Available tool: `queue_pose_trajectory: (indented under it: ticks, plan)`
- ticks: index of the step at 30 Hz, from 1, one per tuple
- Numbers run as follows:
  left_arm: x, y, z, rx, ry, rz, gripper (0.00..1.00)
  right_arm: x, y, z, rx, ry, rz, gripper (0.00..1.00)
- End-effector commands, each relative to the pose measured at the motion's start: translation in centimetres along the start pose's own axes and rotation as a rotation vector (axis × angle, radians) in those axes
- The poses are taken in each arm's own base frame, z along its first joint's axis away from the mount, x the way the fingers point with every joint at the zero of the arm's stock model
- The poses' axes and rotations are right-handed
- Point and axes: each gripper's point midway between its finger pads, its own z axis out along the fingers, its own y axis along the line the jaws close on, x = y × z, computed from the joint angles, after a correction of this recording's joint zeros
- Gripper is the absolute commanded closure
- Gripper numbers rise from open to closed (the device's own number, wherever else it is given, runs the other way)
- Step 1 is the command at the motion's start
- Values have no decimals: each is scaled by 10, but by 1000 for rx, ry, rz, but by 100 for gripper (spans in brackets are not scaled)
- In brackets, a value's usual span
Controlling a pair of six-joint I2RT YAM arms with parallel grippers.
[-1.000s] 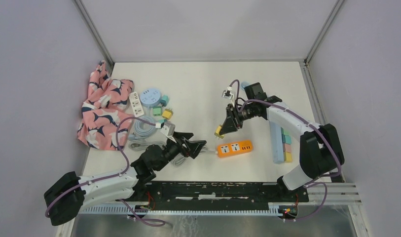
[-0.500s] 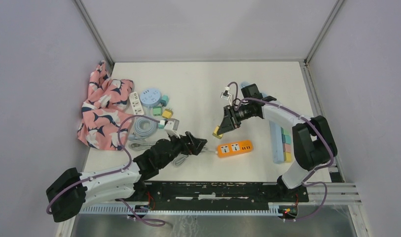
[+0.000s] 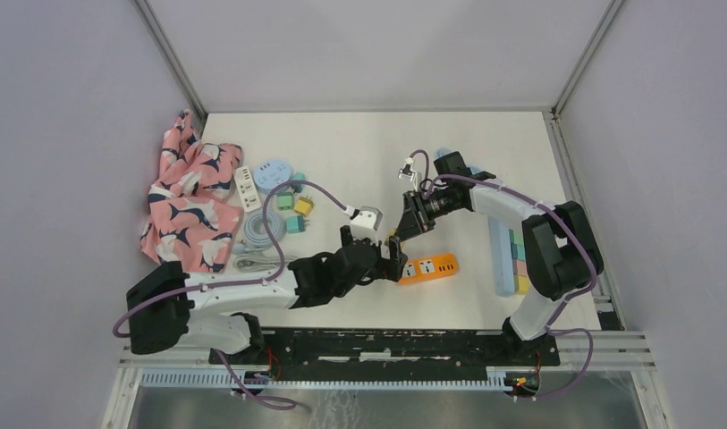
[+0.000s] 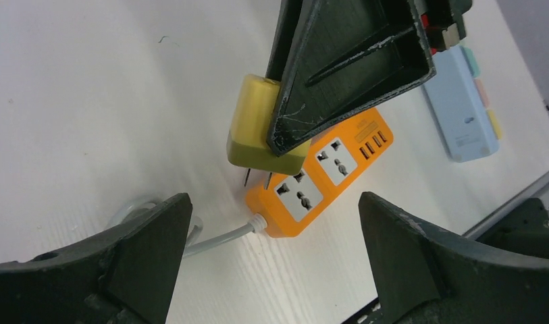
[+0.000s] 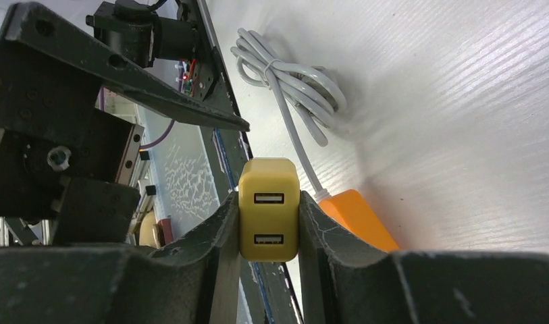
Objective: Pull the plug off the socket
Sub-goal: Place the plug at the center of the board.
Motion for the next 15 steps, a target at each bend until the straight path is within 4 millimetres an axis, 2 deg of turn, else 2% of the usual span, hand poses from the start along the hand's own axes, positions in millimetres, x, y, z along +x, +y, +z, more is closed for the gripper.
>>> queue_pose_trajectory:
  ticks: [1,5,9,12,15]
  plan:
    - [-13,6,11,-110,-42,108,0,-14,10,-3,-27,-18,-20,86]
    - [-16,5,21,-134,-45,174,1,-14,11,-3,-29,-18,-19,86]
    - [-18,-3,27,-91,-60,238,11,-14,10,-4,-29,-17,-17,86]
    - [-20,-9,31,-69,-66,272,22,-14,11,-4,-31,-16,-17,86]
    - [-19,-10,35,-65,-62,297,27,-14,11,-4,-31,-13,-19,86]
